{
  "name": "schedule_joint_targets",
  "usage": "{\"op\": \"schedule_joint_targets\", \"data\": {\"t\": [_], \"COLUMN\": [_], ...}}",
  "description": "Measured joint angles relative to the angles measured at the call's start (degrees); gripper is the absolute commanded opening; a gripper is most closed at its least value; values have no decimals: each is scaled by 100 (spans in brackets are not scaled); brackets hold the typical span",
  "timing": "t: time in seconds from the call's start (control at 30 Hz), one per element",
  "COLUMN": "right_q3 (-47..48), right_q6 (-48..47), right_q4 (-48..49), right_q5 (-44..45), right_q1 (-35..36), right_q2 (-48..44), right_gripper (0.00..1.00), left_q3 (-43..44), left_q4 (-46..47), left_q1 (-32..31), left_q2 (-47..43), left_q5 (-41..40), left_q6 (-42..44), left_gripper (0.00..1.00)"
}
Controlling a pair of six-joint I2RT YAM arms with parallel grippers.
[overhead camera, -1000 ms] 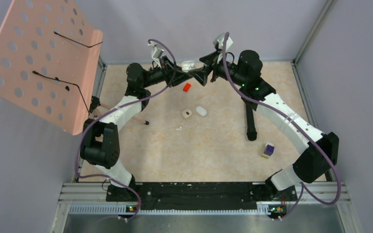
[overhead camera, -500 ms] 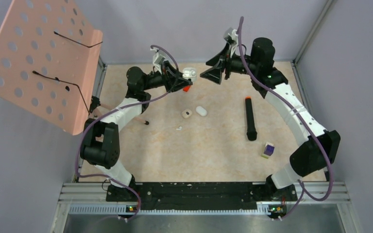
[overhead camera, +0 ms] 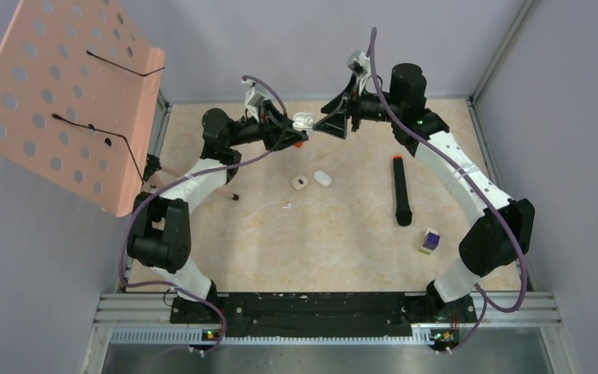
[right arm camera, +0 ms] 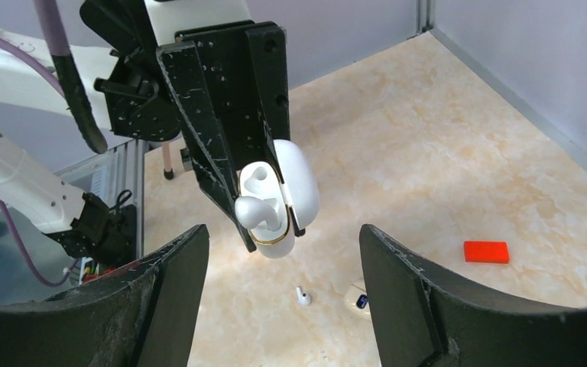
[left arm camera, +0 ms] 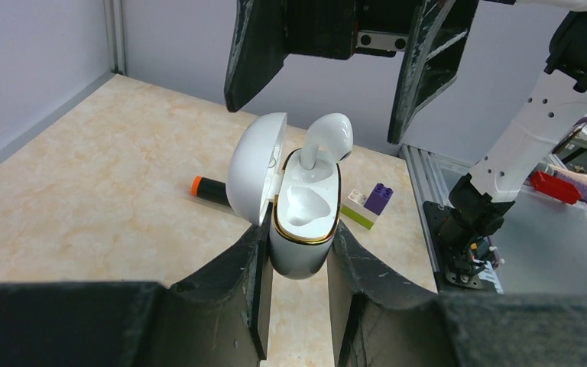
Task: Insert the wireless bluetooth earbuds into the charging case
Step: Place the earbud in the charging case.
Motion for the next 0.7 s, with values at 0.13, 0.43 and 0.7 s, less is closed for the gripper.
{"op": "schedule_joint_targets", "data": {"t": [0.13,0.43,0.7], "right_q3": [0,0,2], "right_q6": [55,356,549], "right_q4": [-2,127,136], "right_q5": [42,120,133], "right_q1": [52,57,83], "right_q2": [72,227,328], "right_gripper": [70,69,70], "left_q3": [-2,-2,-2], "left_q4": [24,26,11], "left_q1": [-7,-26,-26], "left_q2": [-46,-61,-61], "left_q5": [22,42,37], "left_q6": [17,61,127], "left_gripper": [0,0,0]}}
